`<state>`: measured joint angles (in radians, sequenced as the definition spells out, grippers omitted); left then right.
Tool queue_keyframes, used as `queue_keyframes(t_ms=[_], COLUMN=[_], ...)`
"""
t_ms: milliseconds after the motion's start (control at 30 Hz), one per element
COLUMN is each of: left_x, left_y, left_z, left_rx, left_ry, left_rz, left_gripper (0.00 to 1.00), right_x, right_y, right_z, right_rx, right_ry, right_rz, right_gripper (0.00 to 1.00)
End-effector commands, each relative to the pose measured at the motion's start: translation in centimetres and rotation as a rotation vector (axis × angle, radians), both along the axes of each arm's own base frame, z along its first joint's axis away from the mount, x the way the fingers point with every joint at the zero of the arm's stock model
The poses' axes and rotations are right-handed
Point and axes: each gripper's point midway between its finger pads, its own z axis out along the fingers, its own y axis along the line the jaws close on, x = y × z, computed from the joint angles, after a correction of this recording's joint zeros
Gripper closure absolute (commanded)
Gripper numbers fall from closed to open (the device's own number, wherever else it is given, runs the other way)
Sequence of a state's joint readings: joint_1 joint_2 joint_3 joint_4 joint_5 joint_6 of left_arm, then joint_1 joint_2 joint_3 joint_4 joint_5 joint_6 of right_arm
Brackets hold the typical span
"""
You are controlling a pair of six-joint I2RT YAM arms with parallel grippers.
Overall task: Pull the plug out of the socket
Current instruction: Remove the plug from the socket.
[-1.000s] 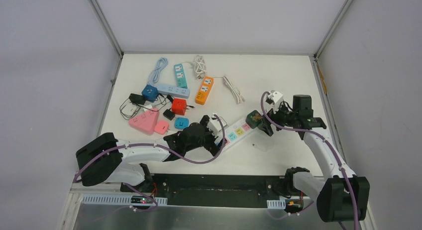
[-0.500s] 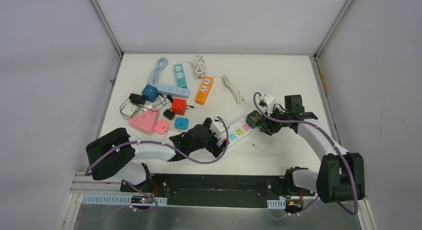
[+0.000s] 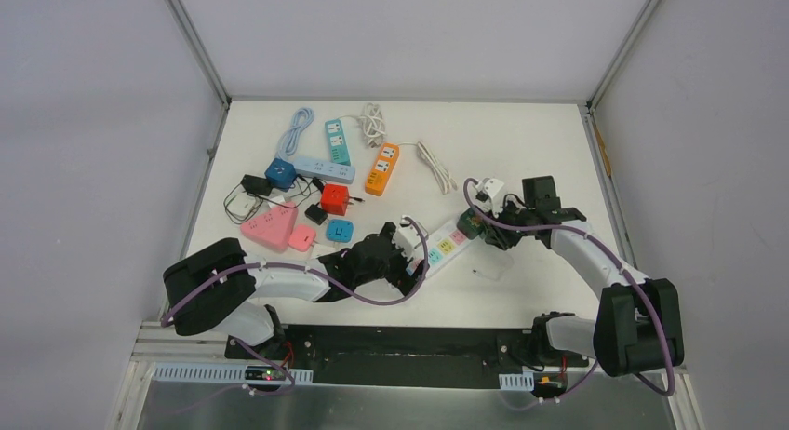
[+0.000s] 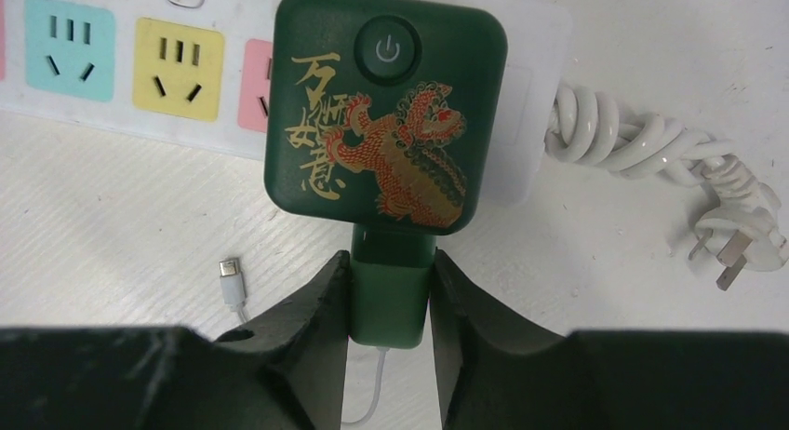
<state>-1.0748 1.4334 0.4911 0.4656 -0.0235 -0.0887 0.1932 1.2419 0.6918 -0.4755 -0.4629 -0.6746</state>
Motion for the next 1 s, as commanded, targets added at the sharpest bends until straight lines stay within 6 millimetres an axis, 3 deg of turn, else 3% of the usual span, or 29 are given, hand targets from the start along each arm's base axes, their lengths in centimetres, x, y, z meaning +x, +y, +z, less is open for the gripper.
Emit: queue_keyframes(t_ms=[0, 500, 700, 967], left_x=[0.5, -0.6, -1.4, -1.9], left_y=[-0.6, 1.9, 1.3, 1.5], left_z=[2.0, 6.6, 6.5, 7.0], left_rx=[-0.084, -0.221, -0.202, -0.175], left_ry=[-0.017, -0.129, -0.197, -0.312], left_rz=[0.042, 0.065, 0.008, -0.069], left_gripper=[0.04, 0.03, 0.03, 0.01], right_x=[0.8, -1.4, -2.5, -3.5], right_y=[0.6, 4.0, 5.7, 6.4], right_z=[0.7, 0.6, 0.3, 0.1], right_rx=[-0.007, -0.002, -0.005, -0.012], right_ry=[-0.035, -0.009, 0.002, 0.024], right_rz=[0.048, 0.196, 0.266, 0.305], right_gripper=[1.00, 1.00, 1.00, 1.00])
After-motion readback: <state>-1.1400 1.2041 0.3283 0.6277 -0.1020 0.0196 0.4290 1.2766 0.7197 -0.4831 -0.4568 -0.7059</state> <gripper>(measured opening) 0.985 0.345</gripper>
